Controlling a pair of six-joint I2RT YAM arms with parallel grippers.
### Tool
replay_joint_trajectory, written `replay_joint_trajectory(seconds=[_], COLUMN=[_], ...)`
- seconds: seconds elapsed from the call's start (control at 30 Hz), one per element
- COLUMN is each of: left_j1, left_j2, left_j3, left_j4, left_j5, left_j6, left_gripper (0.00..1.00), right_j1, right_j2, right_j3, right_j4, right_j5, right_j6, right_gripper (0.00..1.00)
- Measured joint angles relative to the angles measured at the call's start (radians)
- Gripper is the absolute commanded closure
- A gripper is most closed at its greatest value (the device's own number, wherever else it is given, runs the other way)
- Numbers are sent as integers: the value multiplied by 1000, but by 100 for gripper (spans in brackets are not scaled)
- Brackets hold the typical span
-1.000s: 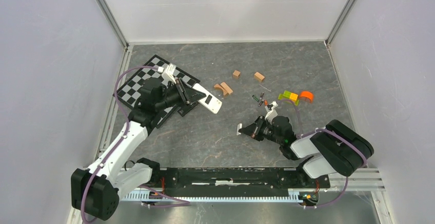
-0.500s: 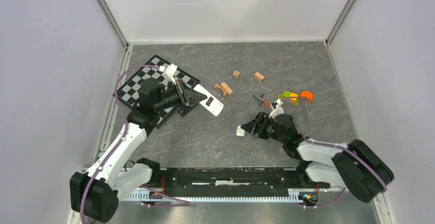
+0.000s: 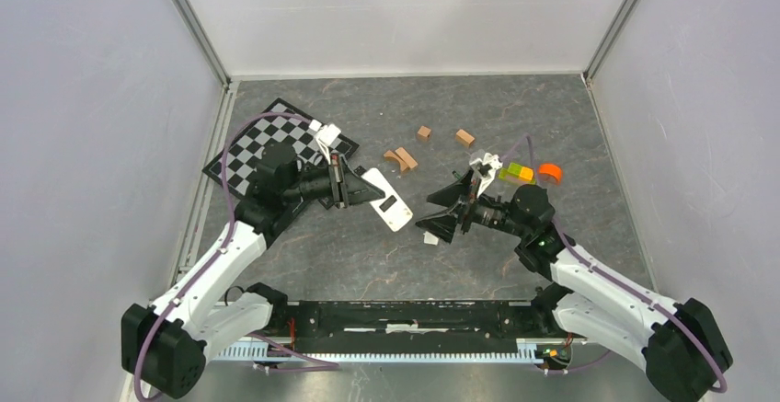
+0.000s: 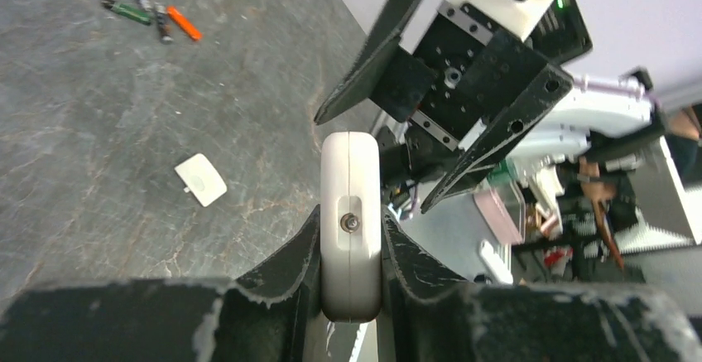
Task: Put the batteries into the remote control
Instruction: Adjust the remote control.
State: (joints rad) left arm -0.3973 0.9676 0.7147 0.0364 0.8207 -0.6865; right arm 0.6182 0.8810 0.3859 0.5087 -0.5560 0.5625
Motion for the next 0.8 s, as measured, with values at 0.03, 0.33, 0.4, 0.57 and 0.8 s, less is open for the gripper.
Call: replay_joint_trajectory(seconds=[0.03, 0.33, 0.4, 0.57, 0.8], left_j1=[-10, -52, -52, -54, -54], left_j2=[0, 0, 0, -20, -57], left_j3=[2, 45, 45, -10, -106], left_j4=[0, 32, 53, 277, 567], left_j5=[10, 105, 107, 85, -23], left_j6=[10, 90, 90, -31, -270], left_gripper=[98, 98, 98, 98, 98], right_j1=[6, 132, 150, 154, 154], right_j2=[7, 124, 131, 121, 98], right_j3=[10, 139, 151, 112, 8], right_j4=[6, -35, -35, 81, 389], right_j5=[-23, -133, -137, -96, 19], right_j6=[-6, -56, -54, 39, 236], right_gripper=[6, 34, 42, 26, 26])
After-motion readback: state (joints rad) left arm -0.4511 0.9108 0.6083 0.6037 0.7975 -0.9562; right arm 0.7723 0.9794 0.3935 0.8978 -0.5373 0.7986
